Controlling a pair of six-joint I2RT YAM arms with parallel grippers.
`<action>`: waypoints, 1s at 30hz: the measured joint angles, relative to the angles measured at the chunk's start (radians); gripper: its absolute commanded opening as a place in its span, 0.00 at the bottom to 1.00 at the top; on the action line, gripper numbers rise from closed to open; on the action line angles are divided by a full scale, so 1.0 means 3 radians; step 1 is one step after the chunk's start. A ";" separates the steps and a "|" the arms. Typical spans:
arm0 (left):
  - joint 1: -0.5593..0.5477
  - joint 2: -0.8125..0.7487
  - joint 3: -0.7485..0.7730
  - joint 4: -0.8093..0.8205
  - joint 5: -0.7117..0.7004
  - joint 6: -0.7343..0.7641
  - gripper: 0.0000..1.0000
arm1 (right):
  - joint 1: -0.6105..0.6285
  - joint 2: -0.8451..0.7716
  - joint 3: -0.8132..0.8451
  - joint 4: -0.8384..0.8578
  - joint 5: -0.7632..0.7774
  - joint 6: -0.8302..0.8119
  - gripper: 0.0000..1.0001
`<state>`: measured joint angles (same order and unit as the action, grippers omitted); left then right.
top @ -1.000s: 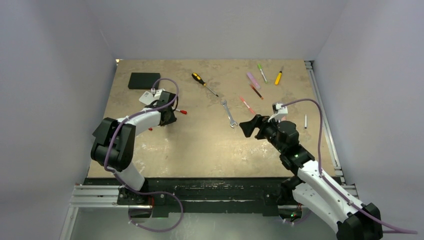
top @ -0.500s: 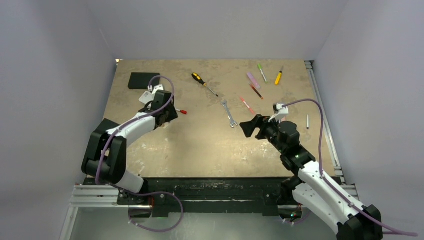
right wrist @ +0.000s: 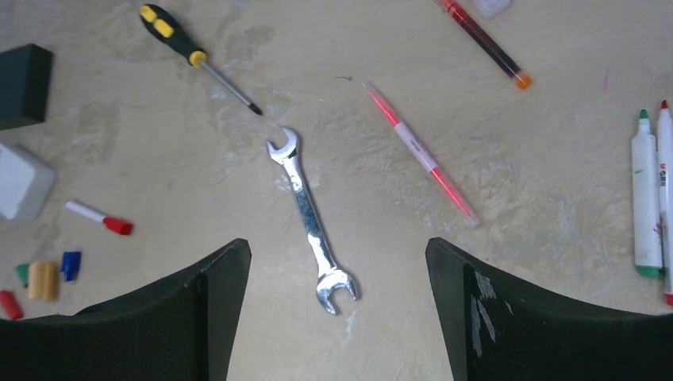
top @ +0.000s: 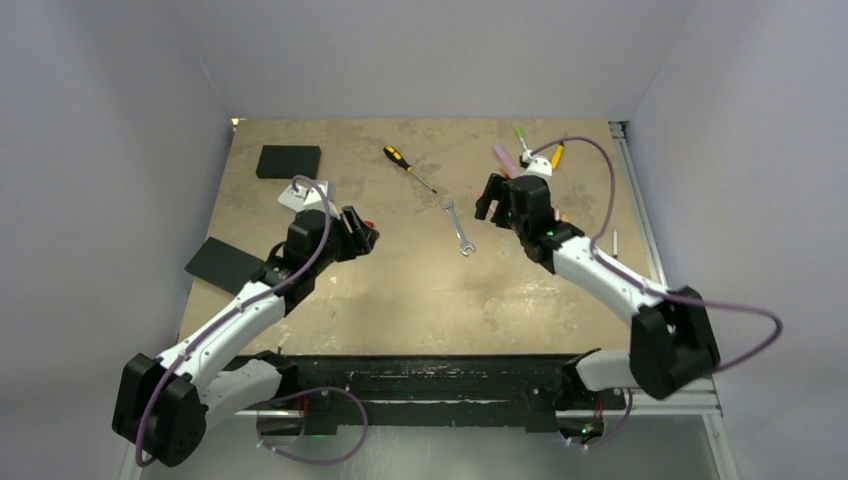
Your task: Open the pen caps
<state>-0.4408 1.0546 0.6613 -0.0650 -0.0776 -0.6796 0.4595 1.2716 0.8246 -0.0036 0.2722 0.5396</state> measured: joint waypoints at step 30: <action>-0.0086 -0.0590 -0.0281 -0.0112 0.0426 -0.0118 0.50 | -0.0453 0.2243 0.1115 0.0081 -0.0076 -0.0734 0.29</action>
<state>-0.4667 0.8776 0.5770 -0.0986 0.0502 -0.7151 0.3237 1.9446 1.1591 0.0208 0.2493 0.3195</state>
